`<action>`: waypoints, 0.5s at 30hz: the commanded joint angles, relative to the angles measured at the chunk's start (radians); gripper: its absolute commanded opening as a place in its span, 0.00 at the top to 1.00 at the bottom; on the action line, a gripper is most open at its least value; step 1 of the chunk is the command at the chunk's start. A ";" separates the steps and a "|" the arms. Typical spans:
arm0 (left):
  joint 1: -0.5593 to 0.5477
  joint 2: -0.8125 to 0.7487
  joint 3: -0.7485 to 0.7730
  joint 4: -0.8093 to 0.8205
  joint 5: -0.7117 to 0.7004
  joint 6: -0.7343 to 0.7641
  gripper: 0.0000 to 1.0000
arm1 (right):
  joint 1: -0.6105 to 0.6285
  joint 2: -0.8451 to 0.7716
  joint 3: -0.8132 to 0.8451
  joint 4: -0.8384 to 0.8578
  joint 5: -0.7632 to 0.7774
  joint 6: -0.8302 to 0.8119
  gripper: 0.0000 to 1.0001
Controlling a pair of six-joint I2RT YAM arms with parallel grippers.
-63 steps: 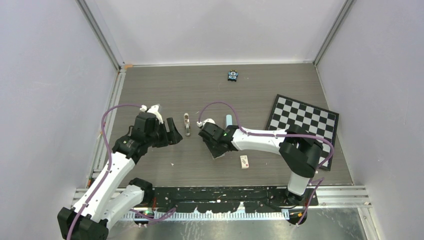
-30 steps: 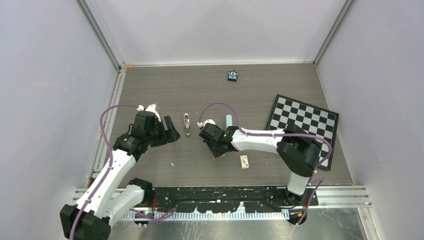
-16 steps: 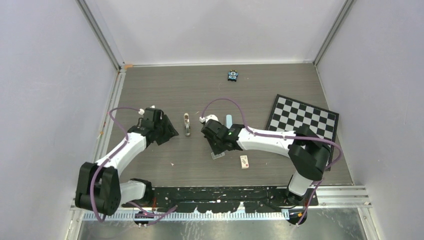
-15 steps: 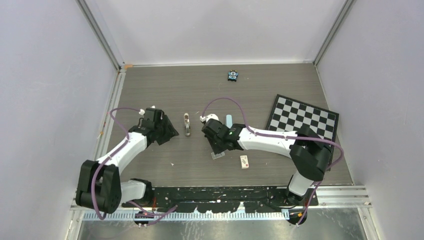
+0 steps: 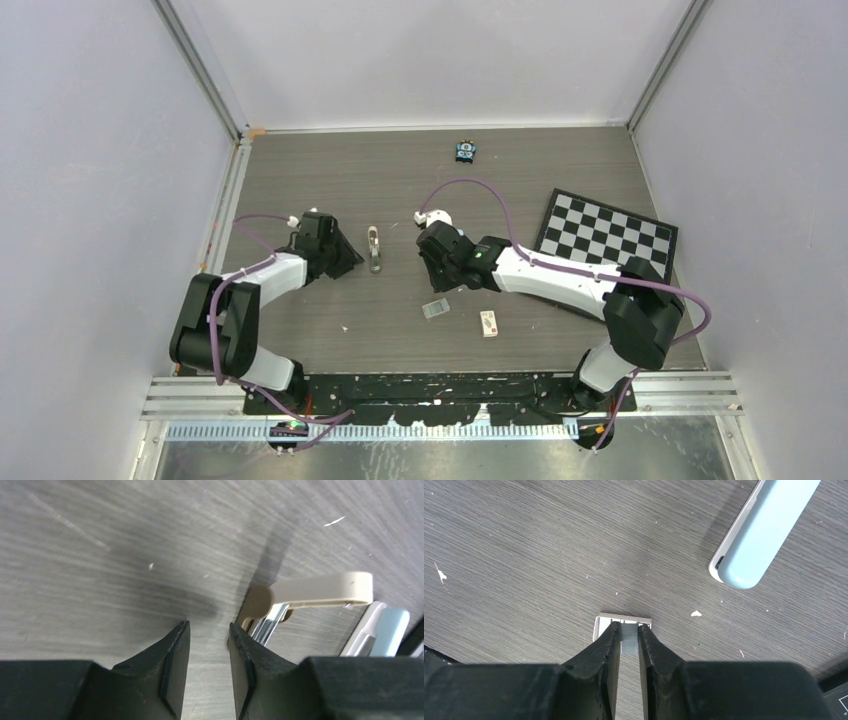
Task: Load the staples into the stapler
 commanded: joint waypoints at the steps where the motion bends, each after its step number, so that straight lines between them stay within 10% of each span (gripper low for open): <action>1: 0.005 0.079 -0.022 0.169 0.013 -0.048 0.64 | -0.009 -0.044 0.039 0.029 0.028 0.011 0.76; 15: -0.111 0.075 -0.012 0.128 -0.006 -0.125 0.72 | -0.056 0.020 0.145 0.022 0.013 -0.001 0.76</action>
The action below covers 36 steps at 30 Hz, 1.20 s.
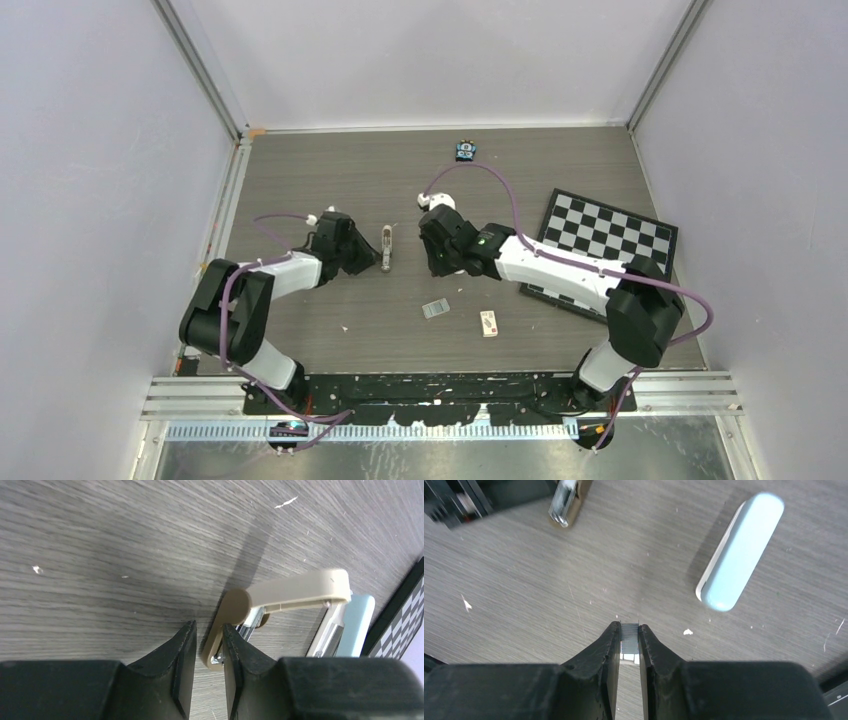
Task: Load the staples into the stapler
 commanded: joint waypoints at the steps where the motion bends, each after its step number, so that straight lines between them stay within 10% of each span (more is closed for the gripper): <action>1: -0.013 -0.039 -0.025 -0.072 -0.043 -0.026 0.73 | -0.007 0.037 0.107 0.027 0.010 0.002 0.76; 15: 0.035 -0.167 -0.050 -0.090 -0.065 -0.050 0.70 | -0.008 0.230 0.292 0.056 0.012 0.088 0.76; 36: 0.209 -0.740 0.125 -0.730 -0.223 0.279 0.07 | 0.058 0.492 0.532 0.005 0.180 0.310 0.75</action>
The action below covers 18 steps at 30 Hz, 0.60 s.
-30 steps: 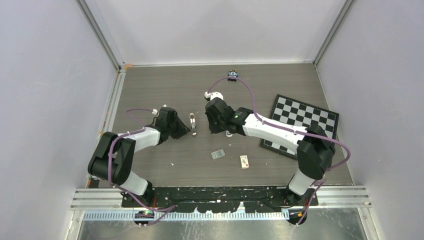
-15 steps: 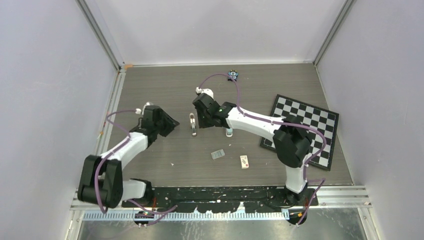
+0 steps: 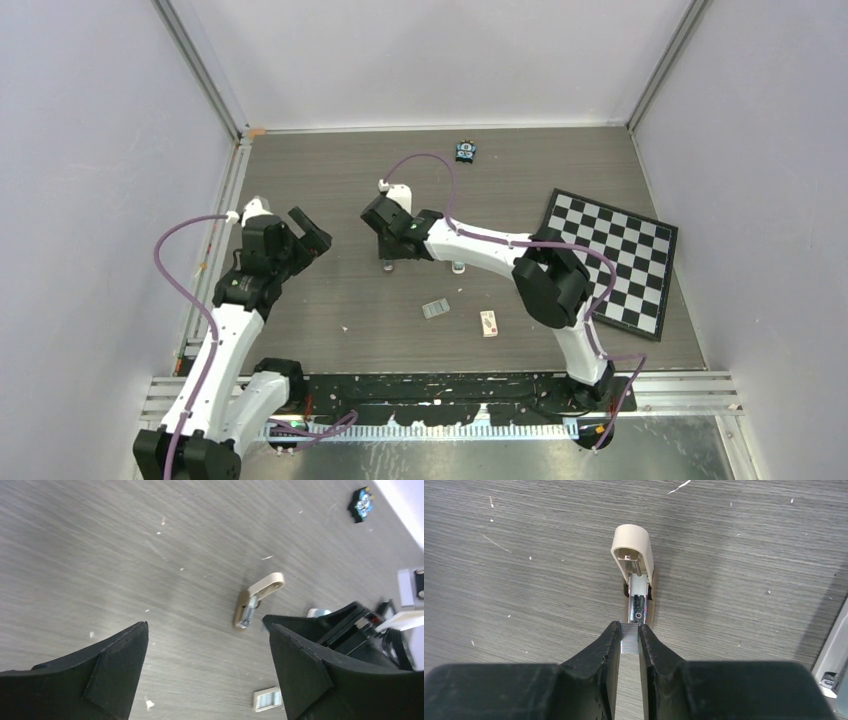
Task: Load the staples into the stapler
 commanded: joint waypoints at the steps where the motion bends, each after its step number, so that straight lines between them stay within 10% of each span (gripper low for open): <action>1: 0.008 -0.054 0.042 -0.173 -0.090 0.134 0.05 | 0.013 0.027 0.056 0.011 0.088 0.049 0.75; 18: 0.008 -0.111 0.069 -0.240 -0.056 0.236 0.00 | 0.016 0.090 0.105 -0.005 0.119 0.038 0.75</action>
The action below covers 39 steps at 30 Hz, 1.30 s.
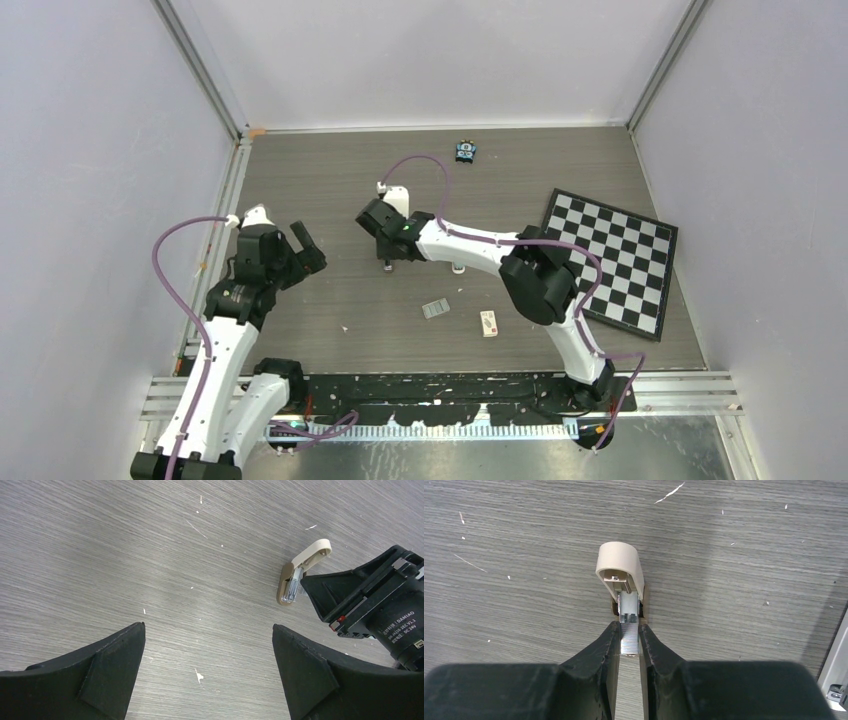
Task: Load the staples into the stapler
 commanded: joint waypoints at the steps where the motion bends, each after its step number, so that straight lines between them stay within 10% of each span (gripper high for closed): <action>1: 0.008 -0.001 0.042 -0.004 -0.001 0.031 0.00 | 0.004 0.005 0.050 0.009 0.042 0.012 0.76; 39: 0.008 0.000 0.056 -0.012 -0.018 0.040 0.00 | 0.021 0.042 0.075 -0.016 0.049 -0.020 0.76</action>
